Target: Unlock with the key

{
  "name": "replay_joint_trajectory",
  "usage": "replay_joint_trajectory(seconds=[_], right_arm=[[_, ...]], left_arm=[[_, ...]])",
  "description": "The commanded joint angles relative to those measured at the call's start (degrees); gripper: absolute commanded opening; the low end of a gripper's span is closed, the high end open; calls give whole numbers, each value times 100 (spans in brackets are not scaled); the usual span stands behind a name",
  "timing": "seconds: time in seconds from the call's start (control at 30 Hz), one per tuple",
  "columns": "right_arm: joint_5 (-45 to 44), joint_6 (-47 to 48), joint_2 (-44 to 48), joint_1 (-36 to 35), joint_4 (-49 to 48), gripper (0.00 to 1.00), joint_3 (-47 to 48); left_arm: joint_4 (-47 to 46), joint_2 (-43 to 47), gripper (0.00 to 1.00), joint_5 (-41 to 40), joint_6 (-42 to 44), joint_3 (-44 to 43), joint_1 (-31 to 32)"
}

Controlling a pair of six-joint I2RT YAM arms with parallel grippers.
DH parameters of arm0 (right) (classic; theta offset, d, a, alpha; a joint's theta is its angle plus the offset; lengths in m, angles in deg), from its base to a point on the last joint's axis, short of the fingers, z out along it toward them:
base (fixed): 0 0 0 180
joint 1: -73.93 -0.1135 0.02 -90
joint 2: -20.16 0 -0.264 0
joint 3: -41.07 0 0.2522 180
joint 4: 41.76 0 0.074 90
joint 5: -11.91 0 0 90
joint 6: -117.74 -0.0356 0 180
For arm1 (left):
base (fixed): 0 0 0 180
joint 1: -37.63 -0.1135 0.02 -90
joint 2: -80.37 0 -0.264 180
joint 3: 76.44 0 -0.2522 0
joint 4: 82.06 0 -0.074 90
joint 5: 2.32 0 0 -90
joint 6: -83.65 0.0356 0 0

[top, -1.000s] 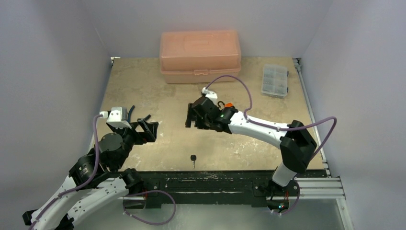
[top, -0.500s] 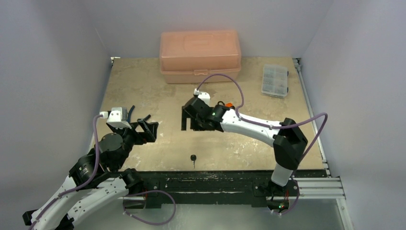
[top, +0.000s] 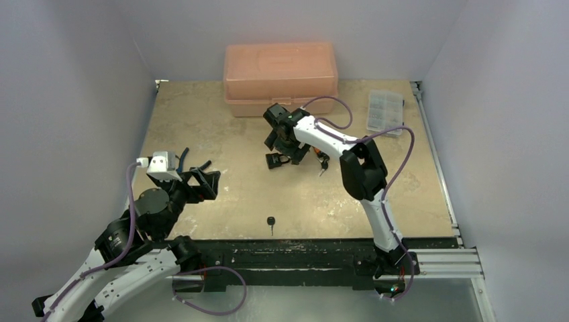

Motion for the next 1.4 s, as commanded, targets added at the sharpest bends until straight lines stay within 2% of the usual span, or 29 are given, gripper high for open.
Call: replay_joint_trajectory(seconds=[0.0, 0.3, 0.33, 0.37, 0.43, 0.5, 0.53, 0.7, 0.77, 0.83, 0.93, 1.07, 1.37], right_arm=[[-192, -588, -324, -137, 707, 99, 765], [-572, -650, -1011, -137, 774, 97, 980], [-628, -533, -1069, -137, 735, 92, 1001], [-647, -333, -1116, -142, 673, 84, 1009], [-585, 246, -1089, -166, 192, 61, 922], [-669, 555, -996, -249, 8, 50, 824], [-722, 809, -932, -300, -141, 49, 751], [-640, 1909, -514, -520, -629, 52, 304], [-358, 2446, -304, -541, -991, 62, -23], [32, 2884, -105, -542, -1318, 76, -356], [231, 3235, 83, -546, -1511, 86, -565], [186, 3376, 217, -577, -1472, 88, -575], [23, 3174, -108, -603, -1147, 87, -171]], left_arm=[[-109, -40, 97, -79, 106, 17, -29], [-70, 60, 97, -173, 66, 18, -32], [-66, 61, 97, -186, 57, 22, -31], [-63, 61, 97, -192, 55, 20, -32], [-52, 60, 97, -219, 51, 23, -29], [-48, 54, 97, -225, 48, 22, -32], [-52, 46, 97, -221, 46, 24, -27], [-42, 12, 96, -263, 43, 21, -40], [-34, 8, 96, -281, 37, 20, -44], [-41, 0, 96, -290, 38, 23, -52], [-42, -22, 96, -278, 37, 24, -74], [-23, -62, 96, -297, 21, 25, -82], [-20, -93, 96, -300, 19, 24, -116]])
